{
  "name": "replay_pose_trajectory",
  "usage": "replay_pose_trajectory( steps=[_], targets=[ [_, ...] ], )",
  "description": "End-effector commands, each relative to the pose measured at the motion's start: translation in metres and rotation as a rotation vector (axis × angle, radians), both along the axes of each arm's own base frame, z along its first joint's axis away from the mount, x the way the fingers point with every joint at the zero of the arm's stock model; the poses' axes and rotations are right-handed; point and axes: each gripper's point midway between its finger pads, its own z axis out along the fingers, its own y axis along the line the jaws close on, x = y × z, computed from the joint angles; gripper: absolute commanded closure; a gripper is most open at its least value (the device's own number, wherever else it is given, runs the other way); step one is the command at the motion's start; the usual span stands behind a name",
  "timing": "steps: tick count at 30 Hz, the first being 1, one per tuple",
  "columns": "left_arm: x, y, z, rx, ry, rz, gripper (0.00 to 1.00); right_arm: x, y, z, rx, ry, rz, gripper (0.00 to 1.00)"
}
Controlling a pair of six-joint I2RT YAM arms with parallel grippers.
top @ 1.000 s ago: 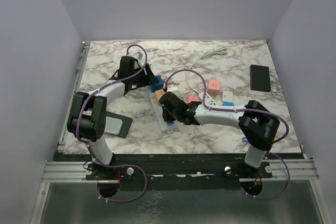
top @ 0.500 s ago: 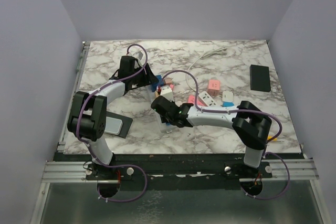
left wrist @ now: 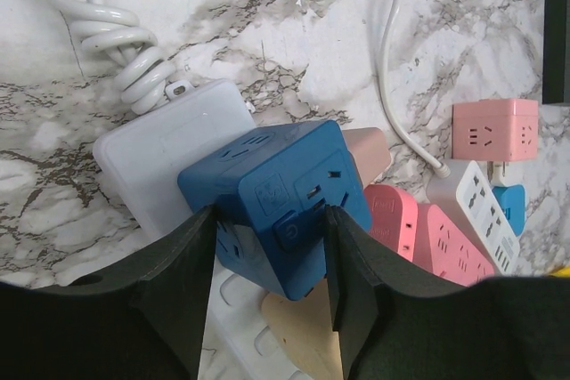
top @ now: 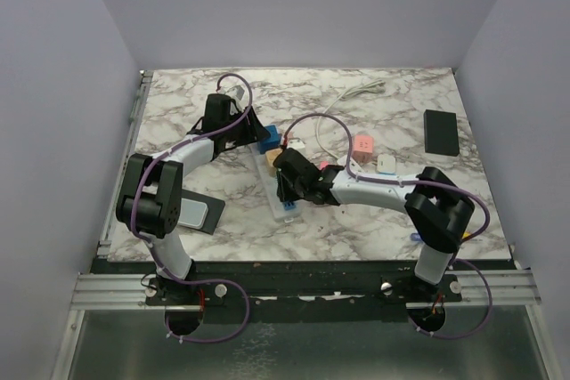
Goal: Pull the plug off the socket
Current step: Remove the plug from the socket.
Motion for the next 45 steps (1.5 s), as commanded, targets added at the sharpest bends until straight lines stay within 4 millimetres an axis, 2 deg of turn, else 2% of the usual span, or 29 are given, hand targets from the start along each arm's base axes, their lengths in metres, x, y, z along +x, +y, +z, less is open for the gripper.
replay_pose_trajectory(
  steps=[1,5,13,20,24,29,37,40,45],
  targets=[
    [-0.037,0.011,-0.063,0.126,0.19,-0.023,0.5,0.001,-0.007,-0.013,0.055,0.085,-0.013,1.0],
    [-0.037,0.011,-0.064,0.126,0.193,-0.023,0.51,0.0,-0.007,-0.014,0.061,0.099,-0.01,1.0],
    [-0.036,0.01,-0.064,0.127,0.192,-0.027,0.51,-0.005,0.005,-0.011,0.107,0.132,0.055,1.0],
    [-0.036,0.01,-0.064,0.127,0.192,-0.026,0.51,0.012,-0.017,-0.005,-0.069,0.001,0.008,1.0],
    [-0.036,0.009,-0.065,0.126,0.195,-0.027,0.51,0.018,-0.018,0.002,-0.16,-0.076,-0.011,1.0],
    [-0.037,0.01,-0.065,0.128,0.197,-0.027,0.51,0.016,-0.008,0.011,-0.275,-0.168,-0.006,1.0],
    [-0.036,0.009,-0.064,0.128,0.194,-0.03,0.51,0.013,-0.002,0.013,-0.391,-0.241,0.006,1.0],
    [-0.036,0.009,-0.064,0.125,0.193,-0.031,0.52,0.013,0.0,0.015,-0.38,-0.244,0.007,1.0],
    [-0.037,0.009,-0.064,0.127,0.194,-0.032,0.52,0.004,0.016,0.022,-0.252,-0.215,0.033,1.0]
  ],
)
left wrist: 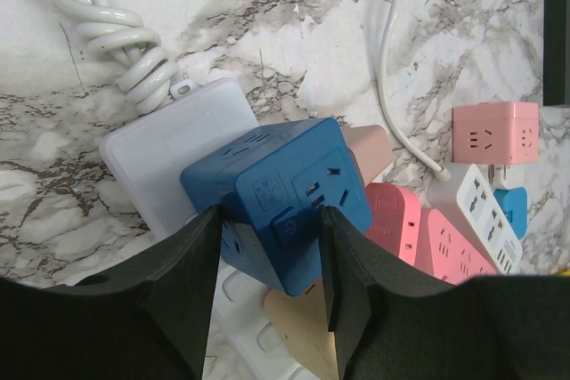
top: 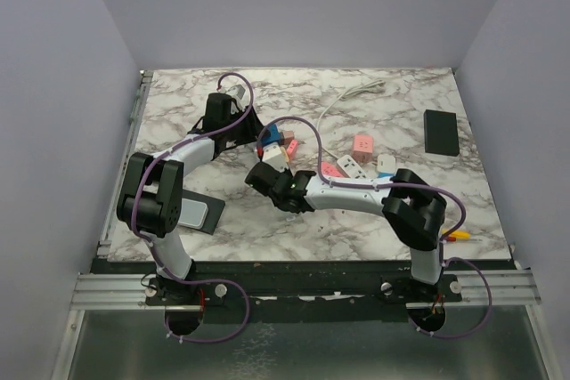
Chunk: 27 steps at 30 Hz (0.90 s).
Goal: Pull the plug off the socket
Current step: Remove the plug from the socket.
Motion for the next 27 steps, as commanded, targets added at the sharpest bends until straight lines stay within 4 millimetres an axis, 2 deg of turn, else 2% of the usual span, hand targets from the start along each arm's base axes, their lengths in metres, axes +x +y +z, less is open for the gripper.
replay_pose_trajectory(
  steps=[1,6,15,27],
  targets=[
    [-0.041,0.011,-0.066,0.124,0.213,-0.029,0.52,0.0,0.016,0.018,0.104,-0.02,0.017,1.0],
    [-0.041,0.011,-0.068,0.126,0.217,-0.029,0.53,0.0,0.021,0.023,0.193,0.027,0.024,1.0],
    [-0.042,0.01,-0.068,0.127,0.219,-0.032,0.53,0.011,0.01,0.016,0.39,0.183,-0.001,1.0],
    [-0.042,0.01,-0.071,0.129,0.227,-0.037,0.54,0.022,-0.005,0.014,0.332,0.148,-0.037,1.0]
  ],
)
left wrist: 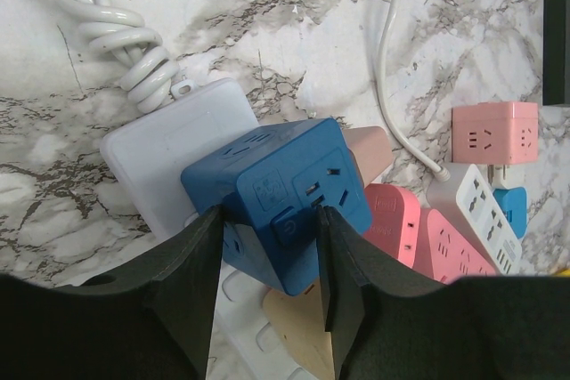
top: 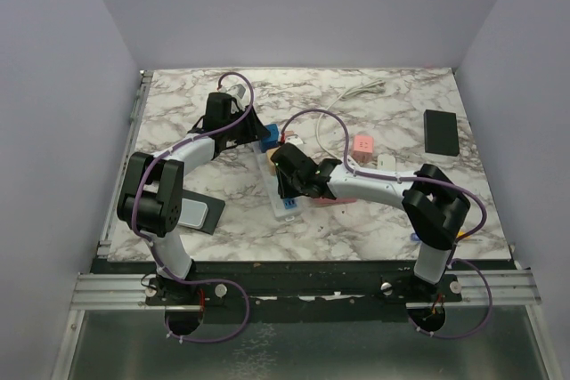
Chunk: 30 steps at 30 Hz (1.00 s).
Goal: Pull the plug off the socket
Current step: Remove the plug from the socket.
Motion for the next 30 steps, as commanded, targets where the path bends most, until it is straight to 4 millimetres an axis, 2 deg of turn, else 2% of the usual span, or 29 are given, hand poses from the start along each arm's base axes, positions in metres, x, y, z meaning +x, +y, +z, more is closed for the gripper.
replay_pose_trajectory(
  steps=[1,9,15,23,30],
  targets=[
    [-0.044,0.01,-0.072,0.128,0.228,-0.034,0.54,0.016,0.001,0.015,0.023,-0.068,-0.027,1.0],
    [-0.043,0.009,-0.072,0.127,0.228,-0.038,0.54,0.019,-0.007,0.022,-0.035,-0.124,-0.04,1.0],
    [-0.044,0.008,-0.072,0.126,0.231,-0.043,0.54,0.014,-0.001,0.021,-0.098,-0.156,-0.025,1.0],
    [-0.044,0.007,-0.07,0.126,0.225,-0.045,0.54,0.004,0.017,0.018,-0.126,-0.166,0.011,1.0],
    [-0.045,0.007,-0.069,0.125,0.226,-0.046,0.54,0.001,0.019,0.015,-0.125,-0.16,0.013,1.0]
  ],
)
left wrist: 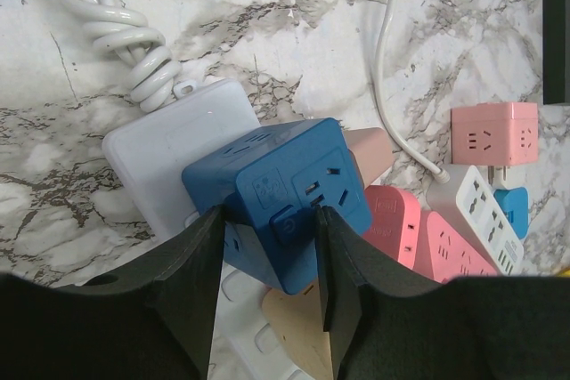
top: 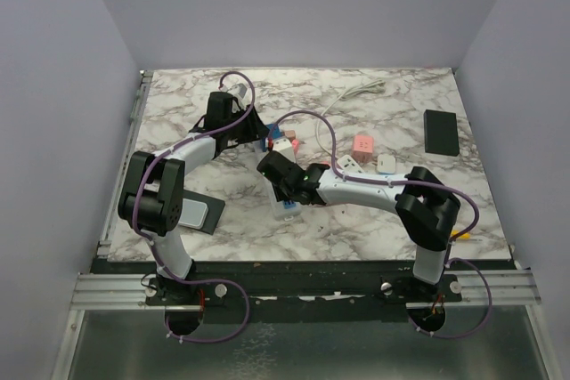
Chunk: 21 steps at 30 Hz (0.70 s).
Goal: Pull the plug off the socket
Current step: Remove the plug from the socket.
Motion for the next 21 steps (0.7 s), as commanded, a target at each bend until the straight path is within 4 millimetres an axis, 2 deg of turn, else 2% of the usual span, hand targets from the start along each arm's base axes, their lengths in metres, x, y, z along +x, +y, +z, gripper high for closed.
replay_pose_trajectory(
  steps=[1,8,15,21],
  targets=[
    [-0.047,0.01,-0.07,0.122,0.234,-0.037,0.54,0.005,0.012,0.01,0.025,-0.042,-0.006,1.0],
    [-0.046,0.01,-0.069,0.123,0.232,-0.037,0.54,0.006,0.014,0.03,0.056,-0.061,-0.005,1.0],
    [-0.047,0.01,-0.071,0.124,0.237,-0.042,0.54,0.006,0.007,0.043,0.07,-0.082,-0.02,1.0],
    [-0.047,0.009,-0.072,0.124,0.238,-0.046,0.54,0.007,-0.004,0.064,0.06,-0.117,-0.031,1.0]
  ],
)
